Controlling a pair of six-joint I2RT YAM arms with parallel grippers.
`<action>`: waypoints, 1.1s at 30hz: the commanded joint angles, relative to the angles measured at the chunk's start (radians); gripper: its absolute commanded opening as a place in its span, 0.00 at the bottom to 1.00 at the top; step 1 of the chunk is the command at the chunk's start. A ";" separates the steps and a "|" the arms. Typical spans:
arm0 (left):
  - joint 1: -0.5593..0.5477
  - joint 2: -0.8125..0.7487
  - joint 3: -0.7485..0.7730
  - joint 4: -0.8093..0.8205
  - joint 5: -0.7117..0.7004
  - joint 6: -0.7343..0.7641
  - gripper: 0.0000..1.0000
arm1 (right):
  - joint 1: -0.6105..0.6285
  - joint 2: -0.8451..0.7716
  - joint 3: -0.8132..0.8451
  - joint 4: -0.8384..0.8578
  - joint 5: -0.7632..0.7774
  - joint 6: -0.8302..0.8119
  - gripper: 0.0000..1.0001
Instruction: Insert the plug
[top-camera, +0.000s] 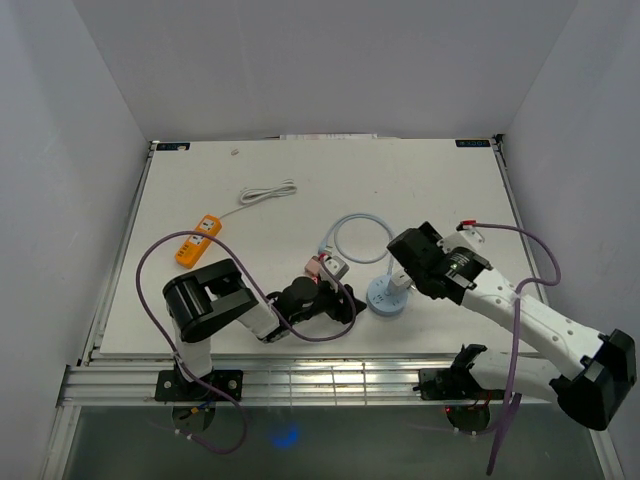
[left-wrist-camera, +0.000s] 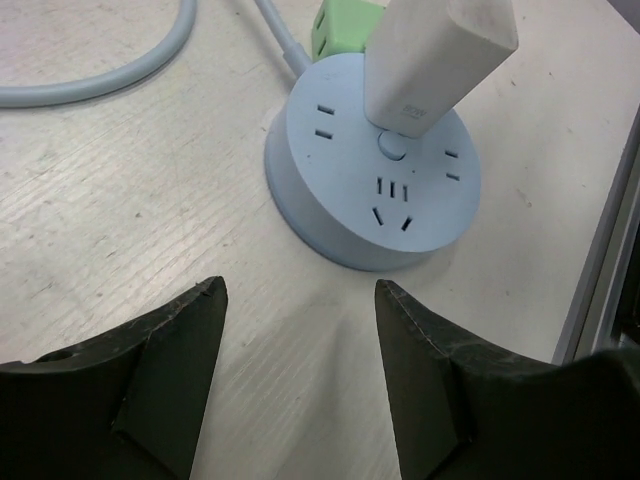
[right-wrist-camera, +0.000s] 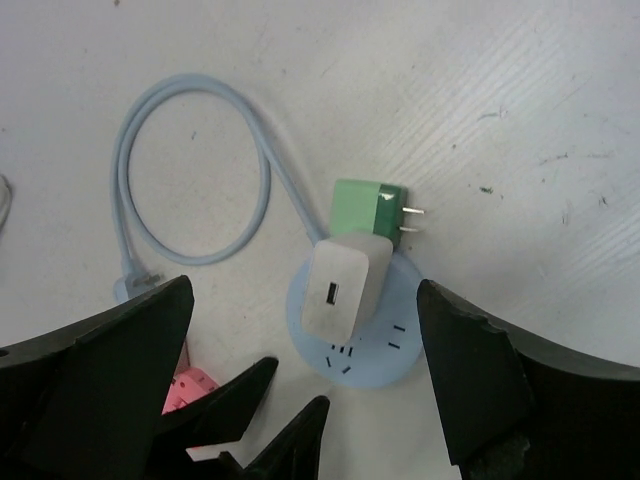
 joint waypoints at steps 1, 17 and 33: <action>0.001 -0.070 -0.045 -0.081 -0.074 0.026 0.72 | -0.134 -0.076 -0.063 0.201 -0.009 -0.240 0.97; 0.001 -0.371 -0.155 -0.080 -0.143 0.047 0.80 | -0.328 -0.041 -0.229 0.419 -0.292 -0.515 0.67; 0.001 -0.396 -0.152 -0.109 -0.206 0.050 0.80 | -0.313 -0.110 -0.325 0.253 -0.358 -0.481 0.48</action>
